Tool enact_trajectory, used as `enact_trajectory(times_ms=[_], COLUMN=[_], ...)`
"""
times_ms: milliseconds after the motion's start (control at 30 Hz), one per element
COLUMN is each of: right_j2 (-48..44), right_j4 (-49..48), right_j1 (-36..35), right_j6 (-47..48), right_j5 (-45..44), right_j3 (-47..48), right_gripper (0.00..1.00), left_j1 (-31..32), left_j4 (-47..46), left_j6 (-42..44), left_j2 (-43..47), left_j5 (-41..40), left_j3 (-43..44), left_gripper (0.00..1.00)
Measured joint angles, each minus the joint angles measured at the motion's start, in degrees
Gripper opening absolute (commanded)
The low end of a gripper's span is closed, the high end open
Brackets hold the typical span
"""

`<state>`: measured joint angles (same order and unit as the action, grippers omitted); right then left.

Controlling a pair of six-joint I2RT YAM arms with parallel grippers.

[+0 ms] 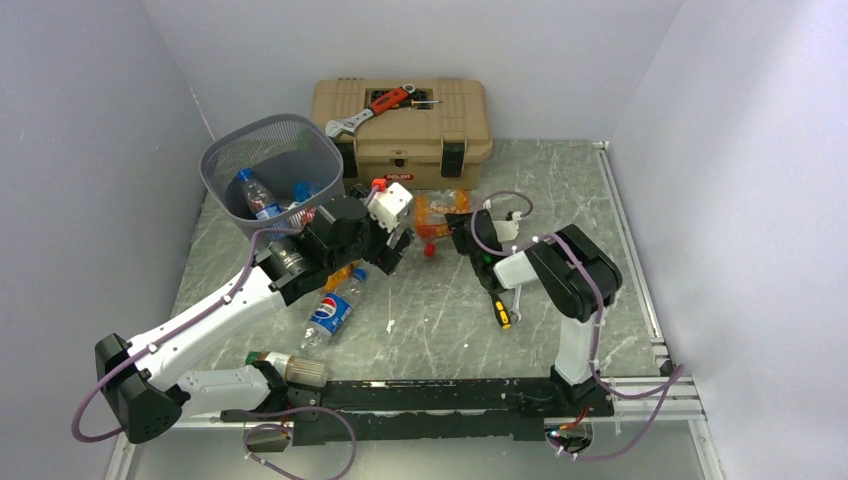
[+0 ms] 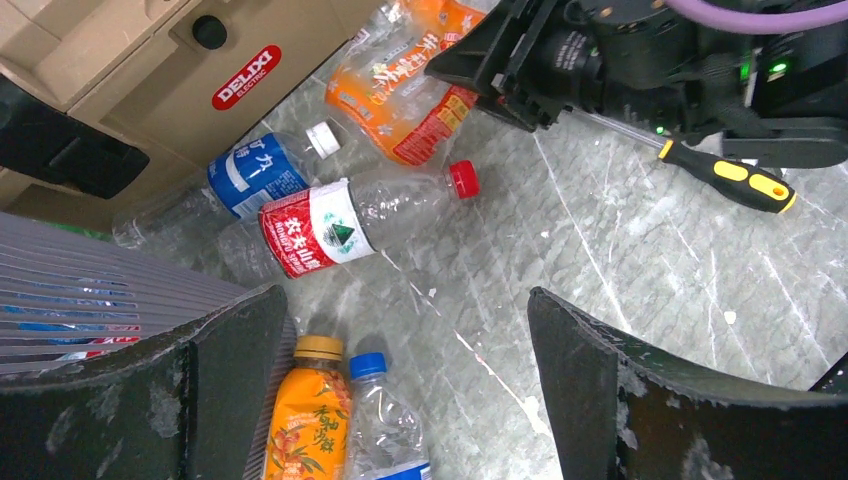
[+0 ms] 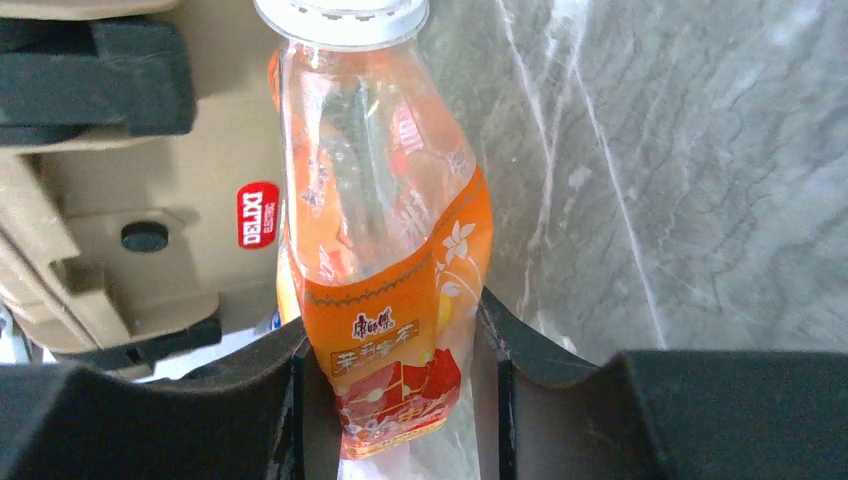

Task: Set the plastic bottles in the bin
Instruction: Pick up the plastic bottle at the center of the board, then place the plastic bottle in the trash bin.

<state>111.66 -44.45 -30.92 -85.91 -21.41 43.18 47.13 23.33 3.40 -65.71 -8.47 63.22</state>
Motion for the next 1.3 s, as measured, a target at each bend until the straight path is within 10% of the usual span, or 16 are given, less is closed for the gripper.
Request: enact_trajectory(times_ms=[833, 1300], right_j2=[-59.14, -69.22], right_j4=[33.40, 52.26], right_j1=[-8.35, -26.32], right_j6=[55.49, 74.58], right_j5=[6.58, 20.68], right_j3=[-9.46, -7.87], right_gripper=[0.00, 0.00], left_j1=[1.33, 1.38], left_j4=[-4.04, -14.29], left_j6=[0.55, -1.11], left_j2=[6.91, 14.34], left_j5=[-2.45, 20.09], left_j3=[-3.96, -10.82], left_gripper=[0.98, 0.99])
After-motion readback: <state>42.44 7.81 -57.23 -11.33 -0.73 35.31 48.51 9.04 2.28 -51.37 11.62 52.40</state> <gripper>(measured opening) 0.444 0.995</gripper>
